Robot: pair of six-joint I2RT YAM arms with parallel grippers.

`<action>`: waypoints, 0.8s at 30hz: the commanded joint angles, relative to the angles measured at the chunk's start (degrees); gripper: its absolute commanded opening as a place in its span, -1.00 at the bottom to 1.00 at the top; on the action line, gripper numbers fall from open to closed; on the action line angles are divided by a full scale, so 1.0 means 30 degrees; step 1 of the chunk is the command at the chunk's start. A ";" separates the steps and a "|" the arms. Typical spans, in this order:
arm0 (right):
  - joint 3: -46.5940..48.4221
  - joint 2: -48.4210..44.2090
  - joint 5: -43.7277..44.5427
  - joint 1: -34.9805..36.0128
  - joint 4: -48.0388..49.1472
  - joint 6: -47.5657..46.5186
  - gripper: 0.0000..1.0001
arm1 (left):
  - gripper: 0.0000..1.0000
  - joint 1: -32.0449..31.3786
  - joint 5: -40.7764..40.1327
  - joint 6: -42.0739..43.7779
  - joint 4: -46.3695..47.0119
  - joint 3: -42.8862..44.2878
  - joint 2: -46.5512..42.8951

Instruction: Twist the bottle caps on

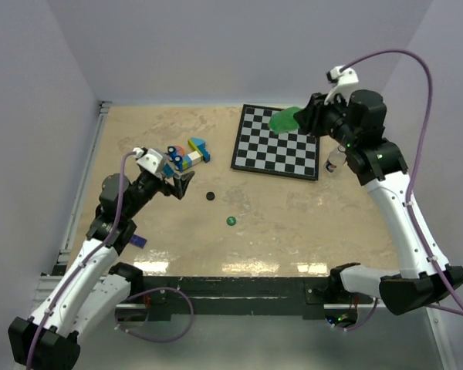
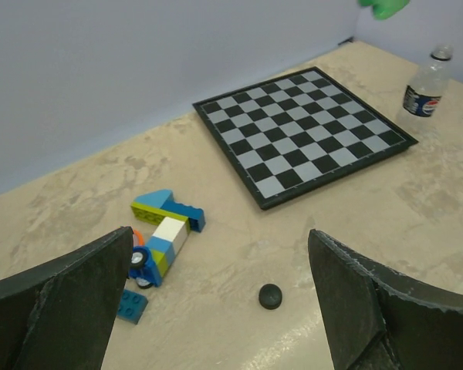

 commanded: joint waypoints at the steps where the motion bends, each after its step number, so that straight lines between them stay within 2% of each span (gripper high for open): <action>1: -0.1450 -0.0297 -0.3560 0.1213 0.1485 -0.0442 -1.00 | 1.00 -0.0147 0.3764 -0.0090 0.0491 0.1868 0.1666; 9: -0.3882 0.0113 -0.6842 0.3586 0.2978 -0.0267 -1.00 | 1.00 -0.0702 0.6640 -0.0091 0.1872 0.2981 0.3337; 14: -0.4822 0.0435 -0.8777 0.4787 0.4210 -0.0091 -1.00 | 1.00 -0.1172 0.8071 0.1693 0.0993 0.3803 0.4129; 24: -0.4707 0.1285 -0.9804 0.6752 0.4885 0.0026 -1.00 | 1.00 -0.1289 1.1209 0.5826 -0.1674 0.5063 0.5037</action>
